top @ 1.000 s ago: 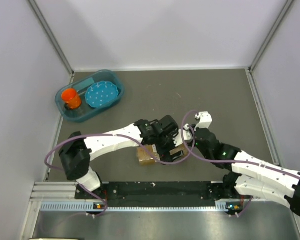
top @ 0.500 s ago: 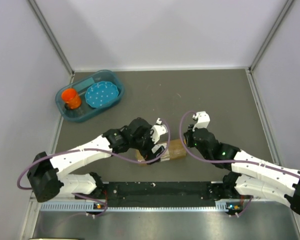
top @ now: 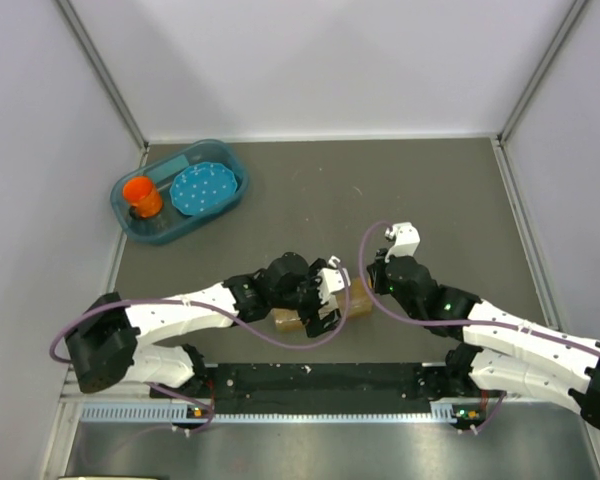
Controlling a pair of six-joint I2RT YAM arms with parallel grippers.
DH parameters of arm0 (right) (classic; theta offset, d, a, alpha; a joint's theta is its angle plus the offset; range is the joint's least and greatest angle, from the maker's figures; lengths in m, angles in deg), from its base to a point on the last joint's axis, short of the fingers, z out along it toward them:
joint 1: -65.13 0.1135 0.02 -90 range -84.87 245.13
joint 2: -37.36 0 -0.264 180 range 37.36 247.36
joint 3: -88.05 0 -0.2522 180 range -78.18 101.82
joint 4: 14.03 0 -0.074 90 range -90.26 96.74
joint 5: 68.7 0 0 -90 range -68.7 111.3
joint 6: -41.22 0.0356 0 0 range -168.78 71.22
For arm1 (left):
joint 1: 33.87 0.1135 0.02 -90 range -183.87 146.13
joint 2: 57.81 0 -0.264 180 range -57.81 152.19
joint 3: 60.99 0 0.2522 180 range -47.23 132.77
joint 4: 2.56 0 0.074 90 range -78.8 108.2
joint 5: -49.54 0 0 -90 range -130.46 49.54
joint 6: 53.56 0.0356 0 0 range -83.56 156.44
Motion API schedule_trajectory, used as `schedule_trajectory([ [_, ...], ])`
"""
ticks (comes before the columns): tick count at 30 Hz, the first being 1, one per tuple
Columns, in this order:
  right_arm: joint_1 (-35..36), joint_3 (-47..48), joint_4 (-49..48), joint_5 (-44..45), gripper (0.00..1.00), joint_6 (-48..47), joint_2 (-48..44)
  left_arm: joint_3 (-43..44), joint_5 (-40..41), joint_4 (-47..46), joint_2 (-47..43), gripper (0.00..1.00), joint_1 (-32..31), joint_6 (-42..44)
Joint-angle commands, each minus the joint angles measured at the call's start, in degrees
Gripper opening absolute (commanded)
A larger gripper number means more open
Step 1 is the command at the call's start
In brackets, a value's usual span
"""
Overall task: Unpack the express box
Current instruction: Cut the express box at the center of the board.
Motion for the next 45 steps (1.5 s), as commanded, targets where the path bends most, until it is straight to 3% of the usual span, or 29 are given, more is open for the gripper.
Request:
schedule_trajectory([
  [1, 0.6, 1.75, -3.53, -1.5, 0.0, 0.38, -1.47, -1.2, 0.79, -11.53, 2.39, 0.99, 0.08, 2.23],
  [8, 0.6, 0.79, -4.58, -3.43, 0.0, 0.9, -2.44, -2.52, 2.99, -16.89, 3.36, 0.99, 0.95, 5.13],
  [21, 0.6, -0.18, -4.58, -4.05, 0.0, 1.17, -1.74, -4.54, -2.9, -15.57, 4.68, 0.99, 0.95, 7.42],
  [45, 0.6, 1.14, -0.98, -1.15, 0.0, -0.06, -1.65, -6.47, 2.29, -16.19, 3.28, 0.99, 1.75, 9.61],
])
